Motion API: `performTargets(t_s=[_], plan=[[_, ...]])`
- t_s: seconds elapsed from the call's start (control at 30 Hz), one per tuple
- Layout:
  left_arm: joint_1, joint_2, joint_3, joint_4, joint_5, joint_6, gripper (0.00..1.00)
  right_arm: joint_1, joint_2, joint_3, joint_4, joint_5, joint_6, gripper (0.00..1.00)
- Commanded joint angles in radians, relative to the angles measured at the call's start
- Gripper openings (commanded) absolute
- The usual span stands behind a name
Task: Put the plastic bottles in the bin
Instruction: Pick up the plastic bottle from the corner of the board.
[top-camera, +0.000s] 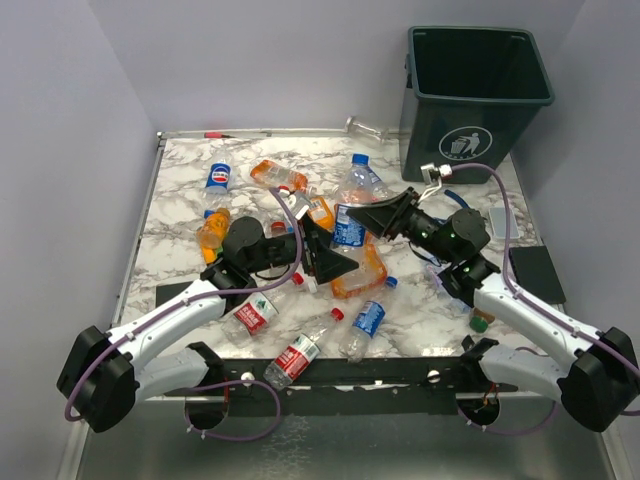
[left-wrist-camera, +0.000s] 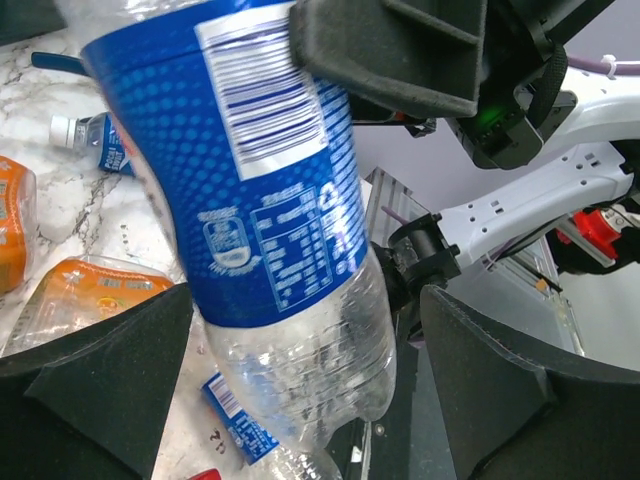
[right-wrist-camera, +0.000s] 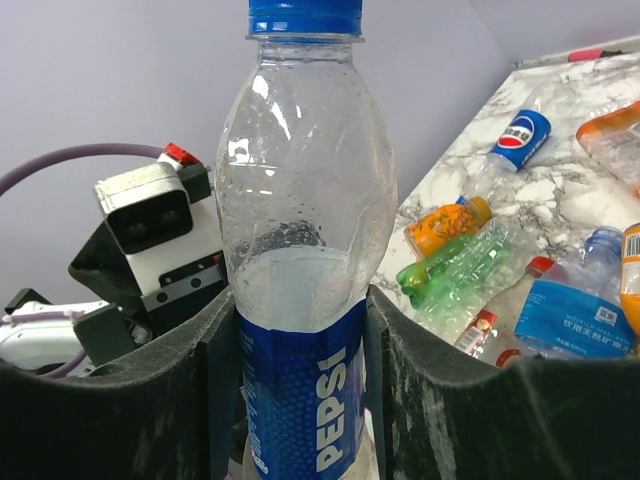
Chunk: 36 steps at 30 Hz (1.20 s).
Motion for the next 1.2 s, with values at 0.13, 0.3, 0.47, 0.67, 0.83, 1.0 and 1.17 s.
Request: performTargets(t_s=[0.13,0.3,0.47,0.67,0.83,1.0,1.17], plan=[[-0.002,-0.003,-0.011,0.028,0.014,0.009,0.65,0.026,0.043,0.005,0.079,-0.043,0.022,0.58],[-0.003,-0.004,-0.010,0.024,0.000,0.021,0.42,0.026,0.029,0.057,-0.042,-0.069,-0.021,0.92],[-0.003,-0.015,-0.013,0.020,-0.008,0.032,0.30,0.026,-0.032,0.159,-0.321,-0.025,-0.163,1.00],[-0.004,-0.021,-0.014,0.017,-0.006,0.048,0.28,0.026,0.000,0.454,-0.743,0.189,-0.347,1.00],[-0.005,-0.028,-0.019,0.017,-0.003,0.059,0.27,0.024,0.185,0.736,-0.986,0.242,-0.401,0.94],[-0.006,-0.036,-0.023,0.016,-0.005,0.063,0.27,0.025,0.283,0.838,-1.019,0.225,-0.388,0.83],[-0.007,-0.041,-0.025,0.015,-0.009,0.067,0.27,0.025,0.339,0.901,-1.051,0.199,-0.387,0.75]])
